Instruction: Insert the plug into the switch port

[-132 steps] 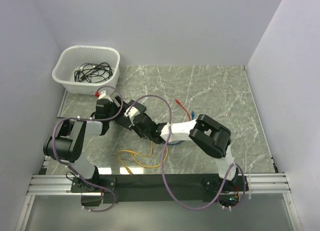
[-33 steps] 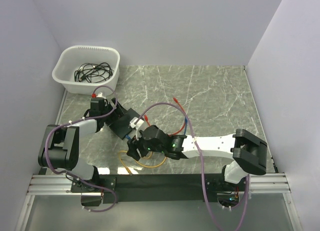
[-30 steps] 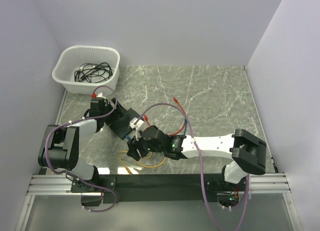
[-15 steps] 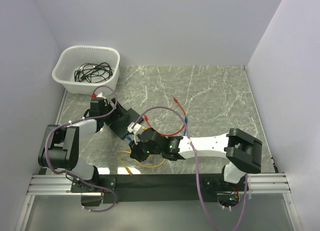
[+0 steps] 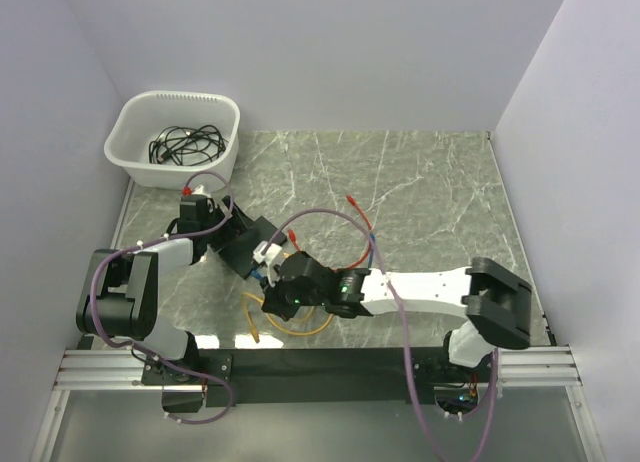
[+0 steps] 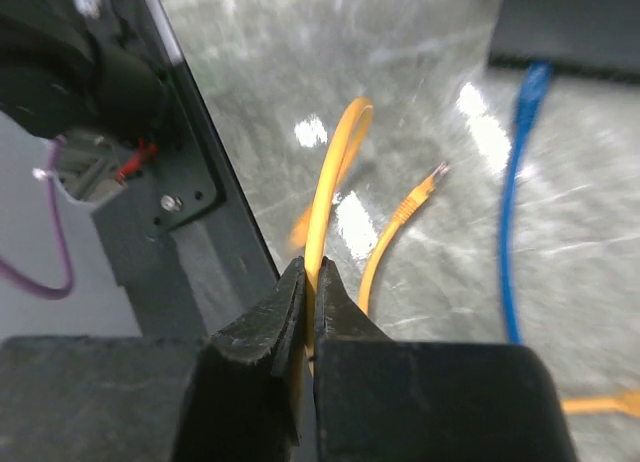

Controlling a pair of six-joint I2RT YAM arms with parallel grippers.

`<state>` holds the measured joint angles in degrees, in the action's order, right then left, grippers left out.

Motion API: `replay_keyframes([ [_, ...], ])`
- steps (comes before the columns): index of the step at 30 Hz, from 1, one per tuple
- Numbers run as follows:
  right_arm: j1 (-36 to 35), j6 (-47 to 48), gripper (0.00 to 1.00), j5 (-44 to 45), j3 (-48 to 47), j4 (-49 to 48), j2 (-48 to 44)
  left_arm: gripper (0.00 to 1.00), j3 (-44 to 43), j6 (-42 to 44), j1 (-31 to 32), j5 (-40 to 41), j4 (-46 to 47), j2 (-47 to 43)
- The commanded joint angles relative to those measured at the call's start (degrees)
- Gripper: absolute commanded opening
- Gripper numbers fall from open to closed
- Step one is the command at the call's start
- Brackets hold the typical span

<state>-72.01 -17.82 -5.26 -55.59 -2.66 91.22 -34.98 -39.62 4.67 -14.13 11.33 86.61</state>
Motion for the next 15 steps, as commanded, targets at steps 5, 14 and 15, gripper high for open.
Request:
replay_keyframes([
  [5, -0.06, 4.81, 0.0, 10.07, -10.14, 8.8, -12.46, 0.87, -0.09, 1.47, -0.89, -0.02, -1.49, 0.93],
  [14, 6.0, 2.18, 0.0, 12.37, -14.01, 12.32, -24.59, 0.87, 0.18, 1.38, -1.06, -0.11, -1.23, 0.58],
  [15, 6.52, 2.18, 0.0, 14.03, -14.28, 12.67, -25.9, 0.87, 0.35, 1.38, -1.06, -0.02, -1.14, 0.49],
])
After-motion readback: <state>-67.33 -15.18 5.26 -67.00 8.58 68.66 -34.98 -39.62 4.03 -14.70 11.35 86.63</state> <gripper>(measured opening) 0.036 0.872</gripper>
